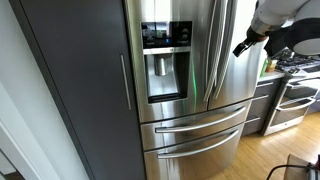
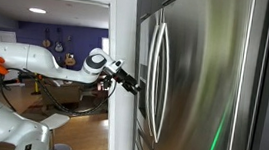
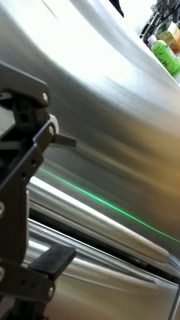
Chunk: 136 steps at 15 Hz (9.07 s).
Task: Open the fridge door on the right
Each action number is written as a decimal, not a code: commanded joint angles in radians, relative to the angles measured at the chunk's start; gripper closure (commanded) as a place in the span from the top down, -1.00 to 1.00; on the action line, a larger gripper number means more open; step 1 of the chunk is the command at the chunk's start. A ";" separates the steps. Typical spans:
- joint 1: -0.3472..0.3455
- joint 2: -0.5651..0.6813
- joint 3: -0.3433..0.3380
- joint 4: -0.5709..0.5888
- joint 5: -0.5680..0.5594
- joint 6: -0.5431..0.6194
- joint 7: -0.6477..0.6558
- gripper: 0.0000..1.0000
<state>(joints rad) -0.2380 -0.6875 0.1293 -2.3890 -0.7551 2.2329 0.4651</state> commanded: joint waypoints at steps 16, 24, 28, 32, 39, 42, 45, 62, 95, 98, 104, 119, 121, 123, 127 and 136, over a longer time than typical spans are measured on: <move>-0.012 0.225 -0.089 0.130 -0.497 0.239 0.476 1.00; 0.065 0.229 -0.167 0.113 -0.462 0.296 0.472 0.07; 0.080 0.229 -0.197 0.099 -0.433 0.347 0.470 -0.52; 0.096 0.209 -0.221 0.087 -0.310 0.343 0.400 -0.61; 0.095 0.115 -0.245 0.047 0.032 0.303 0.149 -0.72; 0.084 0.104 -0.245 0.038 0.160 0.307 0.039 -0.74; 0.065 0.084 -0.236 0.026 0.272 0.291 -0.093 -0.75; -0.051 -0.068 -0.238 -0.088 0.386 0.218 -0.324 0.84; 0.017 0.261 -0.225 0.065 0.509 0.601 -0.511 -0.73; 0.054 0.239 -0.249 0.065 0.562 0.552 -0.534 -0.87; 0.134 0.142 -0.327 0.031 0.671 0.431 -0.641 -0.88; -0.145 -0.117 -0.186 -0.113 0.468 0.222 -0.432 -0.89; -0.168 -0.155 -0.179 -0.129 0.452 0.197 -0.412 -0.89; -0.194 -0.190 -0.171 -0.147 0.434 0.187 -0.390 -0.04; -0.248 -0.253 -0.149 -0.140 0.335 0.071 -0.368 0.54; -0.307 -0.357 -0.133 -0.139 0.058 -0.203 -0.311 1.00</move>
<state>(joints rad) -0.5034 -1.0412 0.0032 -2.5304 -0.5712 2.0844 0.1324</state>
